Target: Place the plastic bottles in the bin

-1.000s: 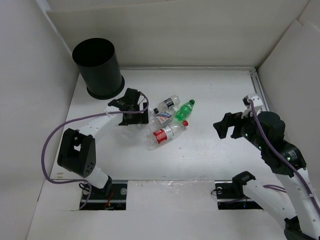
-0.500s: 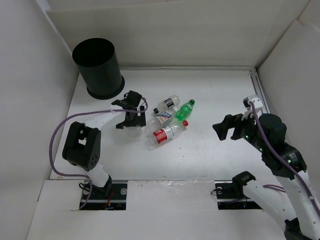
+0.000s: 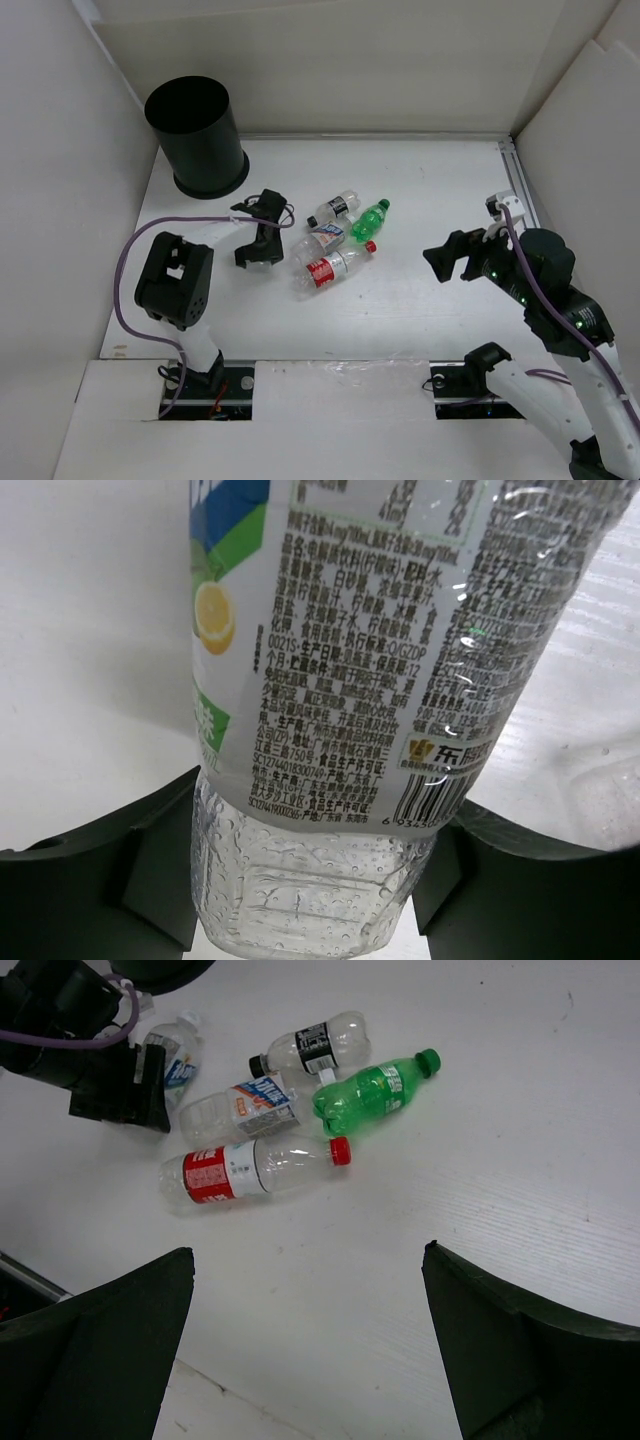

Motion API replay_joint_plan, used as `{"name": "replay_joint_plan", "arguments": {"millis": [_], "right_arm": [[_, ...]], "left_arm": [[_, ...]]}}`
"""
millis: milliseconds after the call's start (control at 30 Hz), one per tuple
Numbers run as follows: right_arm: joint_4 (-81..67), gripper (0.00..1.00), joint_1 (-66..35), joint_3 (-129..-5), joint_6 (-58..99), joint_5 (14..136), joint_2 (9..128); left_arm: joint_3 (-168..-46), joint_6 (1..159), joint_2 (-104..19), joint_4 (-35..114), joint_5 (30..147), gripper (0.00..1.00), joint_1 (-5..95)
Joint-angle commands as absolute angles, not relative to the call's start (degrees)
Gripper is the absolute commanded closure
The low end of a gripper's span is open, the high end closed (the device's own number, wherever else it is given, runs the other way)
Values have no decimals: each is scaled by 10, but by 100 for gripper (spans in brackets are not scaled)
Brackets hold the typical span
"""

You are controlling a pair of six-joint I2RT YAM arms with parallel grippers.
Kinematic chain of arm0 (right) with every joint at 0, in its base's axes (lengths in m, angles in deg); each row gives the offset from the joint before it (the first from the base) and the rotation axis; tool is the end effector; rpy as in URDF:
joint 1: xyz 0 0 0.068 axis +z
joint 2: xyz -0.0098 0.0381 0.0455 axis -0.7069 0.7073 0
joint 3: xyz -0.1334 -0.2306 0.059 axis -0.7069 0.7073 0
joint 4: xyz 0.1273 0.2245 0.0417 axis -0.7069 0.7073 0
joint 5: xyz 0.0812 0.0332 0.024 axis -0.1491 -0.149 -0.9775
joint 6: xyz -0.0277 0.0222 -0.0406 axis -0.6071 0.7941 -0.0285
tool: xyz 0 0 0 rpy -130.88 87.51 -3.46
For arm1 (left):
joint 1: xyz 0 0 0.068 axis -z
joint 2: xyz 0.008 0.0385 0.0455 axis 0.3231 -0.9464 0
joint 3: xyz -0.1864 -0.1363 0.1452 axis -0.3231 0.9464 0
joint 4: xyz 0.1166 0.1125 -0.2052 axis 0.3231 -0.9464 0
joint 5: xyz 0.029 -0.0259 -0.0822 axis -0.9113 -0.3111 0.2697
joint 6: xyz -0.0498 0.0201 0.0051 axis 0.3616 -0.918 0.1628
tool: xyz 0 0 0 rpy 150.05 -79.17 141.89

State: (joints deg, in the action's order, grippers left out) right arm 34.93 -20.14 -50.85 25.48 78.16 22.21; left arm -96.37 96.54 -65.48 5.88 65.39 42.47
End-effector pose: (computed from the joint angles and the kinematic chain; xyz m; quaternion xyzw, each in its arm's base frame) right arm 0.0953 0.0470 0.3866 -0.1146 0.8030 0.2098 0.5460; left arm 0.3069 -0.1243 0.1724 -0.0598 0.9732 0.0358 0.2190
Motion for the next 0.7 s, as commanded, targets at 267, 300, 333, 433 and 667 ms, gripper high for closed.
{"name": "replay_joint_plan", "arguments": {"millis": [267,300,333,433,667], "right_arm": [[315,0,-197,-534,248,768,230],[315,0,-197,-534,248,768,230],[315,0,-197,-534,248,768,230],[310,0,-197,-534,248,768,235],[282,0,-191,-534,248,743,263]], "left_arm": [[-1029,951,-494,12,640,100,425],[-1037,944,-483,12,650,100,425],[-1060,938,-463,12,660,100,425],[-1119,919,-440,0,693,100,425],[-1445,913,-492,5,660,100,420]]}}
